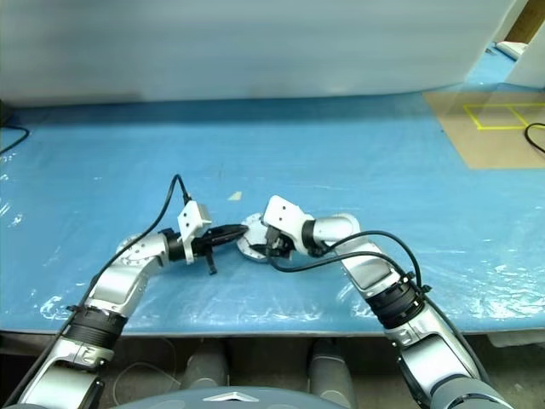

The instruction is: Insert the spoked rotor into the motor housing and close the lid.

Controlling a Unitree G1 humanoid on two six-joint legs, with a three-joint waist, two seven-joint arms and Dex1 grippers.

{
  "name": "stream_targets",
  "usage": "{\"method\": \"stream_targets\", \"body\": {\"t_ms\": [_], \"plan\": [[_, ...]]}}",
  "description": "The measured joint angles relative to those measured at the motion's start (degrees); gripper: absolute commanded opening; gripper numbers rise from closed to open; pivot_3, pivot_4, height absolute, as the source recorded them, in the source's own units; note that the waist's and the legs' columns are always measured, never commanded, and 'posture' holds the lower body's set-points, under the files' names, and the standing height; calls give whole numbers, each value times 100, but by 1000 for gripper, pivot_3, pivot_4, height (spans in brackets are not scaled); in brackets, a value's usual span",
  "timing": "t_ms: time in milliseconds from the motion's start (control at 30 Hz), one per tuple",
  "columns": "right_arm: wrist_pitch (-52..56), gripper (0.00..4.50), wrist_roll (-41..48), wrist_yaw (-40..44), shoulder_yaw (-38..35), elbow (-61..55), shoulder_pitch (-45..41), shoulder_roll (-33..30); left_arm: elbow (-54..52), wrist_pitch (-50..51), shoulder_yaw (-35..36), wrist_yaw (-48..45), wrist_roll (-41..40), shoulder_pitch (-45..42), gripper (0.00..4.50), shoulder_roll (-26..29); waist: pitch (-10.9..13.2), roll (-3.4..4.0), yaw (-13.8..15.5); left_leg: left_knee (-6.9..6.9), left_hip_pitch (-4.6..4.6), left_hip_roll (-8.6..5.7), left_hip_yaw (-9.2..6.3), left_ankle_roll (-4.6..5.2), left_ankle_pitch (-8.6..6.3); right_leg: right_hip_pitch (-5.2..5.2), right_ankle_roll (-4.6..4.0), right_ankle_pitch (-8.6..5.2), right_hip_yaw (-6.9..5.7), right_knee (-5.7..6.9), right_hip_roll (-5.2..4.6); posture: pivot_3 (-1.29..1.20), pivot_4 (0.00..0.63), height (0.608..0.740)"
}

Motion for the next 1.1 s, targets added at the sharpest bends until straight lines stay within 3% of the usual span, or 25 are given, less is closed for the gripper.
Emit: {"method": "stream_targets", "body": {"t_ms": [1100], "plan": [[515,2963,341,29,-372,86,30,198,-253,526,-49,-69,-64,130,0,157,-20,17,0,-16,1,-1,0,0,-1,6,7,-6,-2,-18,-1,0,150,740]]}}
